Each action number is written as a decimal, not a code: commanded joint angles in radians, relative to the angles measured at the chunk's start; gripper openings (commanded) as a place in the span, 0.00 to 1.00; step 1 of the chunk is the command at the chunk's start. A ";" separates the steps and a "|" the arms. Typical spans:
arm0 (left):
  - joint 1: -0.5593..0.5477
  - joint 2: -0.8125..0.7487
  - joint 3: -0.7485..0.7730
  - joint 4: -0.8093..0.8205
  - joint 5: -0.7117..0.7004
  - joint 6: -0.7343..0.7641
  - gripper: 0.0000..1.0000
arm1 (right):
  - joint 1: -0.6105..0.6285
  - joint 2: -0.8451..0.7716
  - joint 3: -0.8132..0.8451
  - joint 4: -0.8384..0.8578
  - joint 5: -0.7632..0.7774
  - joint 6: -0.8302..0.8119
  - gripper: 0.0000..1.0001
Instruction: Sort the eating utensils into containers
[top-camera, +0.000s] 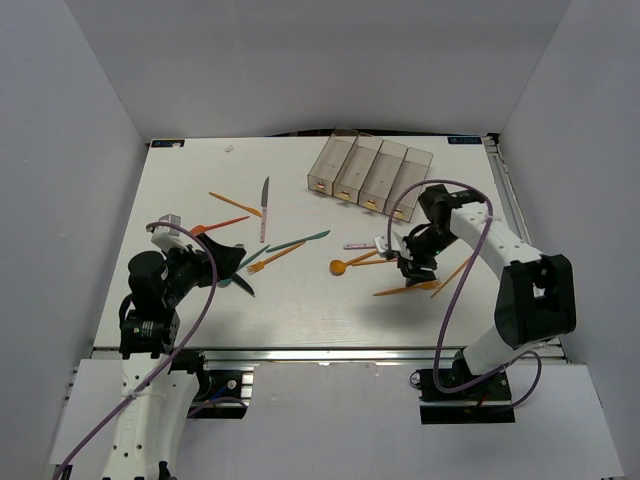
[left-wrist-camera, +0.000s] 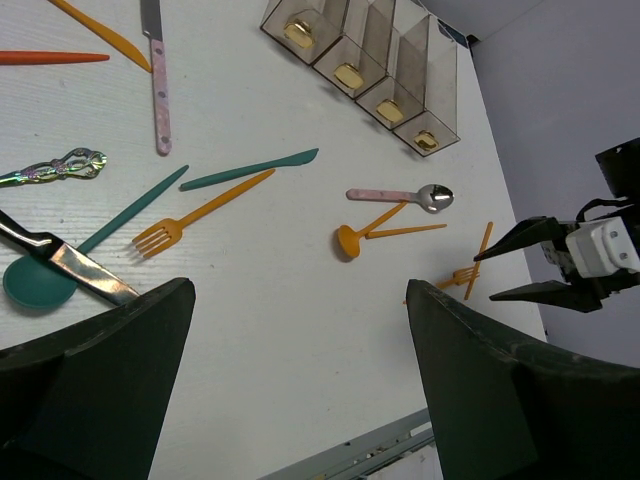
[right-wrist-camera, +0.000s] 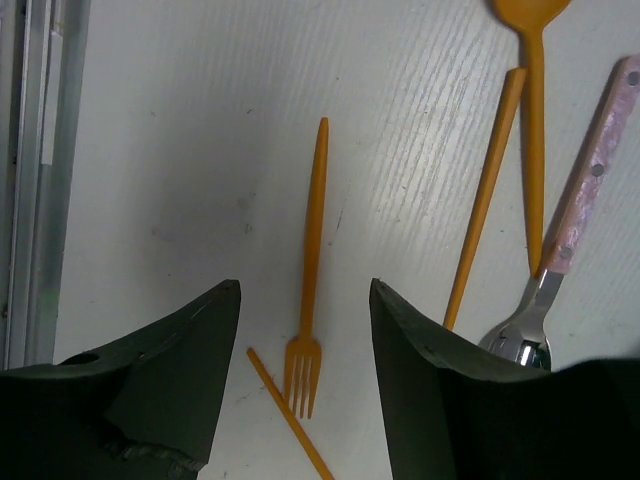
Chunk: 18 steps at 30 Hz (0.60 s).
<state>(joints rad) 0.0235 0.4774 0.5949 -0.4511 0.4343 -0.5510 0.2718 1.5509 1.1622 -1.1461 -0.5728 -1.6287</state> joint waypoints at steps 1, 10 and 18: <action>0.001 0.006 -0.007 -0.001 -0.002 -0.004 0.98 | 0.040 0.021 -0.015 0.081 0.057 0.073 0.60; 0.001 0.032 -0.015 0.009 -0.009 -0.010 0.98 | 0.050 0.130 -0.021 0.408 0.174 0.285 0.58; 0.001 0.072 -0.004 0.023 -0.008 -0.003 0.98 | 0.072 0.238 0.014 0.454 0.208 0.305 0.54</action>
<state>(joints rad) 0.0235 0.5499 0.5945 -0.4408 0.4313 -0.5579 0.3302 1.7790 1.1366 -0.7288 -0.3798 -1.3476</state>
